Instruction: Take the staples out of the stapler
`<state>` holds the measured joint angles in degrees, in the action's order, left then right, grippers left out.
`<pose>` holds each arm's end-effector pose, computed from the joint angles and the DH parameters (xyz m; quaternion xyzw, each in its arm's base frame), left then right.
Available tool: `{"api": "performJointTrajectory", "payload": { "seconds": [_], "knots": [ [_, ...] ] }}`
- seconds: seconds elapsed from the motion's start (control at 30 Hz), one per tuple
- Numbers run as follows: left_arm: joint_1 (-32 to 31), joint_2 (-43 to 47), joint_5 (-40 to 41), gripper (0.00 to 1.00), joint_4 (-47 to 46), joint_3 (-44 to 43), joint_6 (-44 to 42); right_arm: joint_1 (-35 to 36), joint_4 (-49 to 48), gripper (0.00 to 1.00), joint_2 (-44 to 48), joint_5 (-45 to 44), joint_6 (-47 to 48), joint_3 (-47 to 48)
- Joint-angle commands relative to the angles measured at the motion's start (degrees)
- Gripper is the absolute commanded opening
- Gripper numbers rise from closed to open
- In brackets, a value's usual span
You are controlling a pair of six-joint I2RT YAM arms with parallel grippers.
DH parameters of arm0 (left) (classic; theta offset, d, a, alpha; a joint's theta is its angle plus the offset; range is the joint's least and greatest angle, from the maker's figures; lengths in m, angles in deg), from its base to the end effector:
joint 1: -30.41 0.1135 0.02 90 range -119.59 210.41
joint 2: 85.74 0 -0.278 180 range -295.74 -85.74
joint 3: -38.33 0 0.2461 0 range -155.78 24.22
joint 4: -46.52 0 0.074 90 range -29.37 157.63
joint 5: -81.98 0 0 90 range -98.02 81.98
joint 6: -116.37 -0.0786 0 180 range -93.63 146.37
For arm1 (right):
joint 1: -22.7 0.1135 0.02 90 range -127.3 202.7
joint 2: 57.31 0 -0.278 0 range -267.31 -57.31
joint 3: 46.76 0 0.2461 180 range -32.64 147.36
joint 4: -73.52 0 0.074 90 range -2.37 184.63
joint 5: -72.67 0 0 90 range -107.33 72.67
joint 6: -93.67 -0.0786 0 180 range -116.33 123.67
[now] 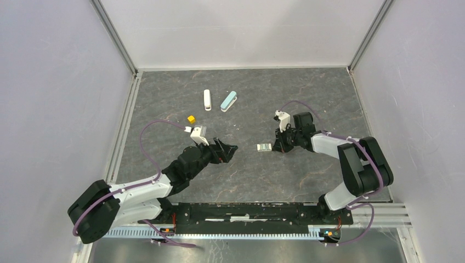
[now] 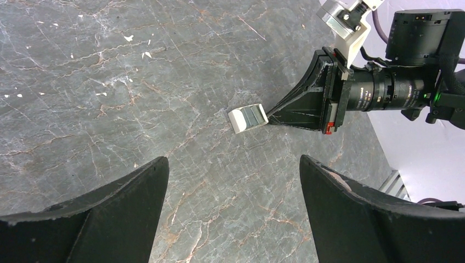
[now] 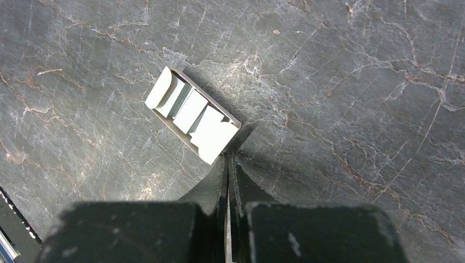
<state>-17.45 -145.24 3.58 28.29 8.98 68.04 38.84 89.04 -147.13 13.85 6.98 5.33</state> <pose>0.1724 -0.1669 0.1982 -0.0218 0.7750 -0.3856 0.5002 0.2752 0.1220 0.1277 -0.2379 0.8867 0.2874 0.2732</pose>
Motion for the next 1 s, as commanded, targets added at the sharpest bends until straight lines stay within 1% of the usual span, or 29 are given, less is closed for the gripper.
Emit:
{"api": "performJointTrajectory", "payload": {
  "seconds": [0.0, 0.13, 0.23, 0.33, 0.37, 0.4, 0.43, 0.47, 0.53, 0.57, 0.63, 0.7, 0.77, 0.87, 0.9, 0.97],
  "knots": [
    [0.2, 1.2, 0.3, 0.94, -1.9, -0.4, 1.1, 0.2, 0.8, 0.0, 2.4, -4.1, 1.7, -0.6],
    [0.2, 1.7, 0.5, 0.94, -1.8, -0.1, 1.0, -0.2, 1.0, 0.0, 7.5, -8.6, 5.7, -1.8],
    [0.2, 1.8, 0.7, 0.94, -2.0, 0.0, 0.8, -1.6, 3.2, 0.0, 12.7, -8.5, 11.9, -1.5],
    [0.2, 2.4, 0.6, 0.95, -3.6, 0.8, 0.8, -5.0, 9.4, 0.0, 17.0, -5.2, 20.1, 0.7],
    [0.2, 2.7, 0.5, 0.95, -4.2, 1.0, 0.8, -7.3, 11.2, 0.0, 18.4, -1.5, 22.7, 1.0],
    [0.2, 3.0, 0.5, 0.95, -4.6, 1.2, 0.6, -10.6, 12.2, 0.04, 19.5, 2.1, 24.9, 1.0],
    [0.2, 3.4, 0.4, 0.95, -4.8, 1.3, 0.4, -13.6, 13.6, 0.14, 20.5, 5.8, 27.0, 1.1],
    [0.2, 3.7, 0.4, 0.95, -4.8, 1.3, 0.3, -16.8, 15.6, 0.2, 20.8, 8.3, 31.0, 1.7],
    [0.2, 4.4, 0.2, 0.95, -4.3, 1.3, -0.3, -21.2, 24.0, 0.34, 19.2, 9.8, 40.1, 5.3],
    [0.2, 4.9, 0.3, 0.95, -3.8, 1.3, -0.6, -22.9, 27.8, 0.43, 17.6, 9.9, 43.7, 7.5],
    [0.2, 5.7, 0.5, 0.95, -3.0, 1.5, -0.8, -25.4, 37.2, 0.5, 13.1, 10.3, 51.6, 13.7],
    [0.2, 6.3, 0.8, 0.96, -3.0, 2.0, -0.7, -27.5, 43.1, 0.53, 8.7, 9.4, 55.7, 18.9],
    [0.2, 6.8, 1.0, 0.95, -3.4, 2.5, -0.2, -29.2, 45.2, 0.55, 5.4, 7.4, 56.9, 22.2],
    [0.2, 7.6, 0.9, 0.95, -3.4, 3.1, 0.1, -30.9, 46.8, 0.55, 3.6, 2.7, 59.9, 24.5],
    [0.3, 8.2, 1.0, 0.95, -3.2, 3.4, 0.0, -31.4, 47.2, 0.53, 3.6, 0.5, 61.1, 24.5],
    [0.2, 9.0, 1.5, 0.96, -2.8, 3.7, -0.1, -31.8, 46.4, 0.42, 4.1, -3.7, 62.2, 23.1]
  ]
}}
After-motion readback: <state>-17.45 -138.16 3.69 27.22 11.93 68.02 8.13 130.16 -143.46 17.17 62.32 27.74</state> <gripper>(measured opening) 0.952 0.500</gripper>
